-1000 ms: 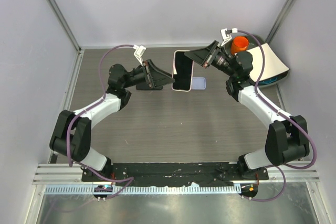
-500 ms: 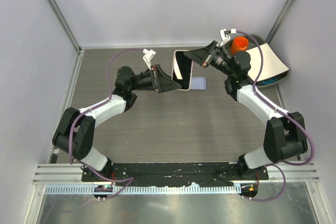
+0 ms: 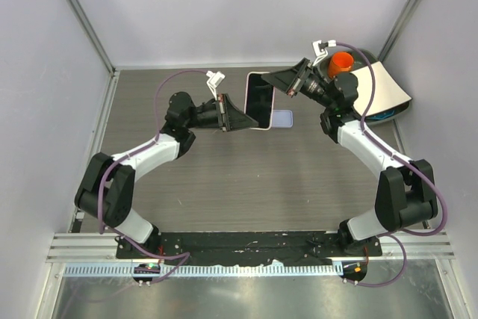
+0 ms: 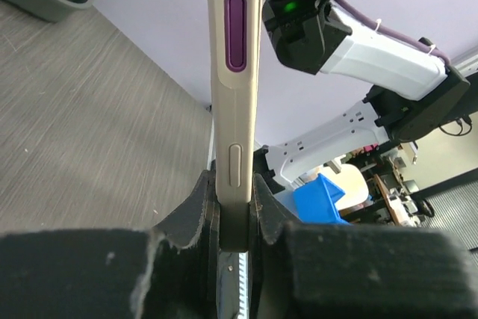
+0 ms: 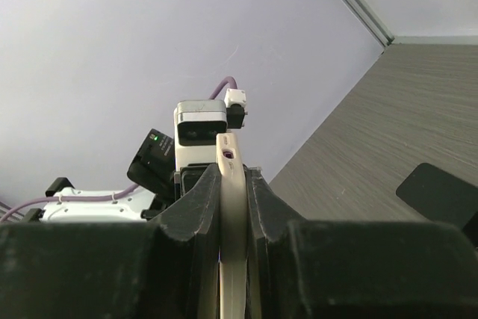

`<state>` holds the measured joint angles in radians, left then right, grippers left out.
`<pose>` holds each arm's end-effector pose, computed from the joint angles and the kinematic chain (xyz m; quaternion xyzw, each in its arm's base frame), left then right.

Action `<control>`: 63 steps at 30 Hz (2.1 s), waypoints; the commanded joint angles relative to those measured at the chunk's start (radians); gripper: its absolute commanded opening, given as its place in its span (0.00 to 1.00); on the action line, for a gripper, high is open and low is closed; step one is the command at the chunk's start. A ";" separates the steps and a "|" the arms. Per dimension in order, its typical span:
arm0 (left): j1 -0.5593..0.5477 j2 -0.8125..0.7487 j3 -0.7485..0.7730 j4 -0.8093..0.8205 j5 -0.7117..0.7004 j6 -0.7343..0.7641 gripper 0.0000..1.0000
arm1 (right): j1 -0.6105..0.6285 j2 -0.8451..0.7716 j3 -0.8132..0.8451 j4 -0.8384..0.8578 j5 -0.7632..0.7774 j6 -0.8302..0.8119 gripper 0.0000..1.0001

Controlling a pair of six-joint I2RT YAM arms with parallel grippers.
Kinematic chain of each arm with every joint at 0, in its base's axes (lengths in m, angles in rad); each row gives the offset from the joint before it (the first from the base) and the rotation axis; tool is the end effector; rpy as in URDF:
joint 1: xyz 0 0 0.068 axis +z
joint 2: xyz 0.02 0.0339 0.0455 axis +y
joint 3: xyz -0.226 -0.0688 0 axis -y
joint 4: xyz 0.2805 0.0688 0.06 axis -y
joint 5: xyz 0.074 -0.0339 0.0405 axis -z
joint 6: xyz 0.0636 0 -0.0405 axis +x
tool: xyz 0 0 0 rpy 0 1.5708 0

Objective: Take the phone out of the phone case
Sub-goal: Pick up the phone at the center of the board.

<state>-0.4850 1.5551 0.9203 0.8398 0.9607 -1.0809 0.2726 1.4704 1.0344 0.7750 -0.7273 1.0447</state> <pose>0.3172 -0.2261 0.2439 0.1784 0.6402 -0.6920 0.2820 0.3657 0.1461 0.3147 -0.0657 0.6095 0.6294 0.4775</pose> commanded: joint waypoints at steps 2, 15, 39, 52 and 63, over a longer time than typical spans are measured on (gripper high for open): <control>0.011 -0.062 0.069 -0.115 0.117 0.137 0.00 | -0.025 -0.035 0.095 -0.085 -0.165 -0.170 0.27; 0.062 -0.220 0.195 -0.919 0.392 0.757 0.00 | -0.134 -0.064 0.102 -0.069 -0.681 -0.259 0.67; 0.048 -0.173 0.336 -1.702 0.276 1.449 0.00 | 0.036 0.088 0.059 0.506 -0.747 0.262 0.66; 0.046 -0.283 0.278 -1.665 0.187 1.444 0.00 | 0.053 0.150 -0.019 0.902 -0.752 0.479 0.59; 0.060 -0.357 0.252 -1.636 0.227 1.420 0.00 | -0.096 -0.148 0.016 -0.457 -0.195 -0.539 0.72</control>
<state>-0.4335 1.2747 1.1778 -0.8642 1.1084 0.3443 0.1780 1.4914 0.9577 1.0725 -1.2270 1.2568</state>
